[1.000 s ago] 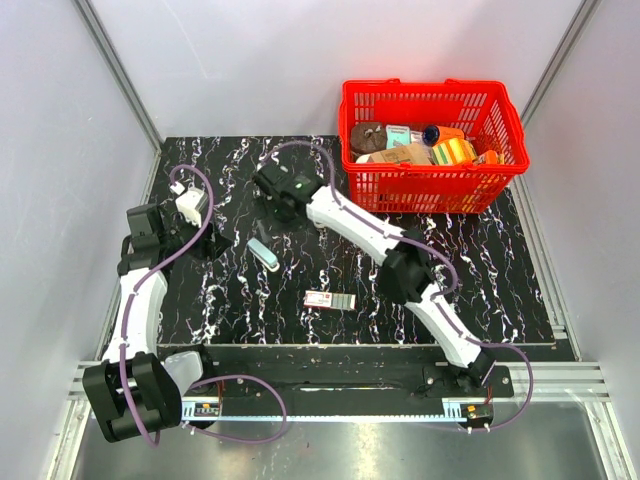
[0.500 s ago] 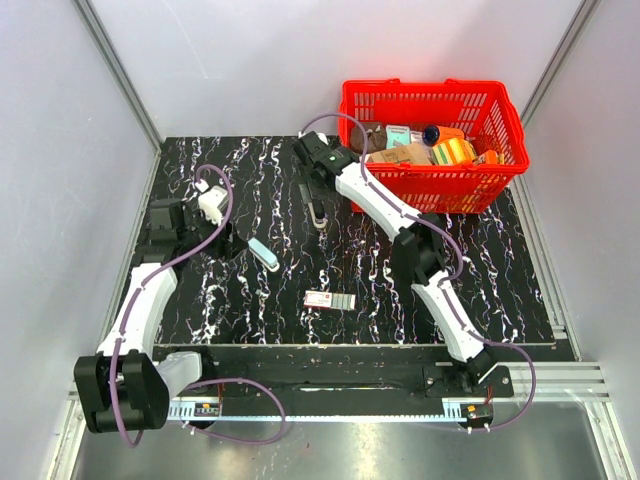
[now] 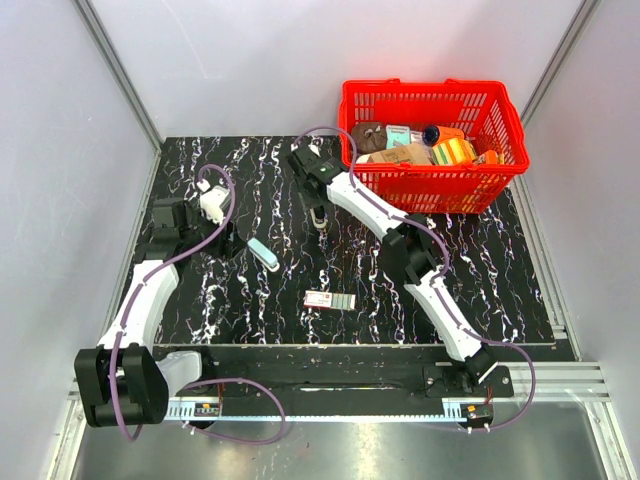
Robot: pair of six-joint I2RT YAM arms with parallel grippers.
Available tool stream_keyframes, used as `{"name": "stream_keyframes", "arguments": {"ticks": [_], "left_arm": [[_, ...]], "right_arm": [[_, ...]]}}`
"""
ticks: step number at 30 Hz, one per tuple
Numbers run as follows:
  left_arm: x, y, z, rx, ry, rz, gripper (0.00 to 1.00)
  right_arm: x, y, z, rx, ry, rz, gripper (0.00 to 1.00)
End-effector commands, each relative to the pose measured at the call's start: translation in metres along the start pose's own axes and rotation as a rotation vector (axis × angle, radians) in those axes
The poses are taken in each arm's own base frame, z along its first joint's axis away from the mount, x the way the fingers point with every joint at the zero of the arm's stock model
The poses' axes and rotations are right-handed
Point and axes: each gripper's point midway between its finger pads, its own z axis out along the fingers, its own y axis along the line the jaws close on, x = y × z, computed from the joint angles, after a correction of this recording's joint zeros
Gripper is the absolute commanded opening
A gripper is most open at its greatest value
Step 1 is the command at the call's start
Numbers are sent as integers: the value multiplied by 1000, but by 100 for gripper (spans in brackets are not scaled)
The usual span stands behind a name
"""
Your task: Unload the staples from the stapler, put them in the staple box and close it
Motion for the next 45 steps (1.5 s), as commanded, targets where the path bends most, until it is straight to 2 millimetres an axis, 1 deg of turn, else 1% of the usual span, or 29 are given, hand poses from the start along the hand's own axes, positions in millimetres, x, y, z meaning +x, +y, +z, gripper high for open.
{"name": "stream_keyframes", "arguments": {"ticks": [1,2,3,4,6,7,8,9,12,13,16,17,21,25,27,32,35,37,41,45], "left_arm": [[-13,7,3,-38,-31,49,59],[-12,8,5,-57,-23,55,60],[-13,6,10,-71,-13,72,62],[-14,5,14,-89,-2,78,62],[-18,-2,25,-81,22,77,61],[-24,-5,29,-71,22,80,61],[-29,-7,33,-63,17,79,61],[-33,-6,35,-61,14,70,61],[-41,-8,43,-36,-3,37,61],[-43,-11,45,-22,-9,21,61],[-45,-21,51,34,-25,-24,61],[-44,-26,53,55,-24,-38,61],[-46,-42,61,132,-39,-69,62],[-45,-63,70,214,-19,-81,62],[-41,-72,75,238,3,-79,62],[-32,-92,83,301,27,-44,62],[-29,-106,86,363,44,-34,61],[-27,-112,90,381,54,-30,61],[-27,-116,96,415,60,-40,61],[-27,-121,101,454,66,-13,62]], "right_arm": [[-6,9,5,-24,-35,29,39],[-4,10,6,-25,-29,32,32],[-2,10,6,-26,-25,36,24],[-1,12,4,-36,-23,47,14],[3,15,1,-60,-13,53,5],[7,16,0,-69,0,60,0],[7,16,-6,-78,0,70,0],[14,18,-8,-79,15,76,0],[17,23,-33,-89,-19,88,0],[16,30,-43,-101,-52,91,0],[14,41,-78,-123,-139,114,0],[12,41,-88,-124,-158,130,0],[11,38,-112,-127,-209,234,0],[10,33,-131,-122,-258,342,0],[7,27,-140,-99,-290,393,0],[-1,15,-161,-114,-367,544,0],[-4,16,-174,-155,-391,615,0],[-6,17,-183,-200,-409,678,0],[-1,18,-190,-250,-414,751,0],[3,20,-194,-296,-415,790,0]]}}
